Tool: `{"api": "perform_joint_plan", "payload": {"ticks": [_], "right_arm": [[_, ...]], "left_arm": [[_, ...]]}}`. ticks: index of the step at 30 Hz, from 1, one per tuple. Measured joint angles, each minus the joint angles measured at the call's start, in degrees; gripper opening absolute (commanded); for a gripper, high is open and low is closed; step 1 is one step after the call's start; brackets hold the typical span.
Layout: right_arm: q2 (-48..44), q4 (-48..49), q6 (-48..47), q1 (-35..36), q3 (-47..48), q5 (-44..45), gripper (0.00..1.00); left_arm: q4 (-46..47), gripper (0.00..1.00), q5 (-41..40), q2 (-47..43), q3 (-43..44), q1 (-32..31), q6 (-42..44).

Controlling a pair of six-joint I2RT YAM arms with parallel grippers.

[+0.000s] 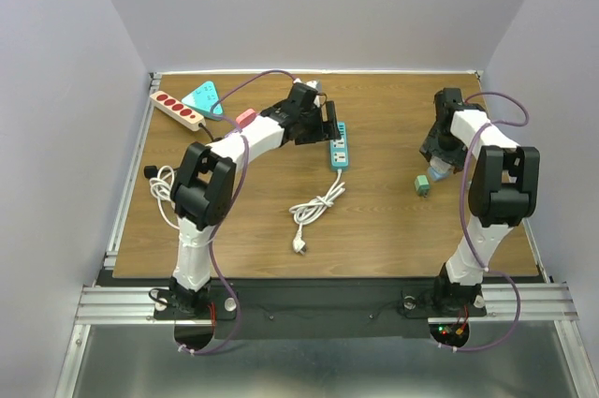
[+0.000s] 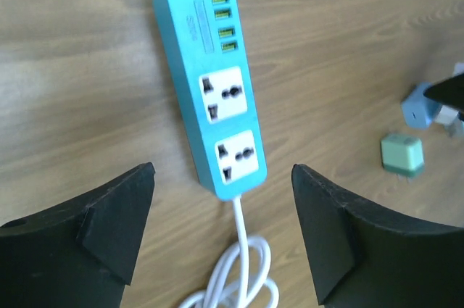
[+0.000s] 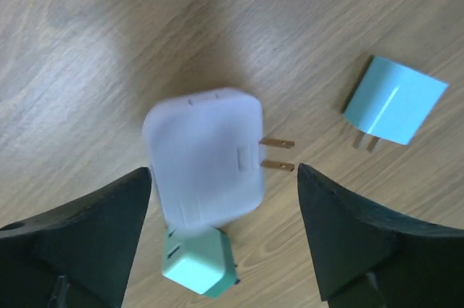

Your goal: Pull the plug off the socket

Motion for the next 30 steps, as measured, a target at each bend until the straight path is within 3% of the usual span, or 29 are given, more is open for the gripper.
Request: {"api": "perform_joint_plan", "payload": {"ticks": [3,15,22,25,30], "right_arm": [[0.00,-0.87,0.35,0.00,0.35,0.79,1.00],[-6.23,-2.34,0.87,0.00,4.35,-2.36,1.00],[-8.66,-2.40,0.70,0.00,5.57,-5.92,1.00],[-8.66,-2.47,0.70,0.13,5.57,-7.43,1.00],[-8.68,-2.43,0.50,0.79,5.60,-10.21,1.00]], "left_arm": [[-4.35,0.98,-3.98,3.87,5.81,-1.11,1.22],[-14.91,0.99,-14.47,16.50,21.07,-6.08,5.11],[-17.49,0.97,-17.31,19.87,24.81,-8.74,7.69],[-18.18,0.83,-18.78,21.59,25.97,-9.35,8.94],[-15.04,0.46,-21.57,19.12,20.22,-9.27,10.19]]}}
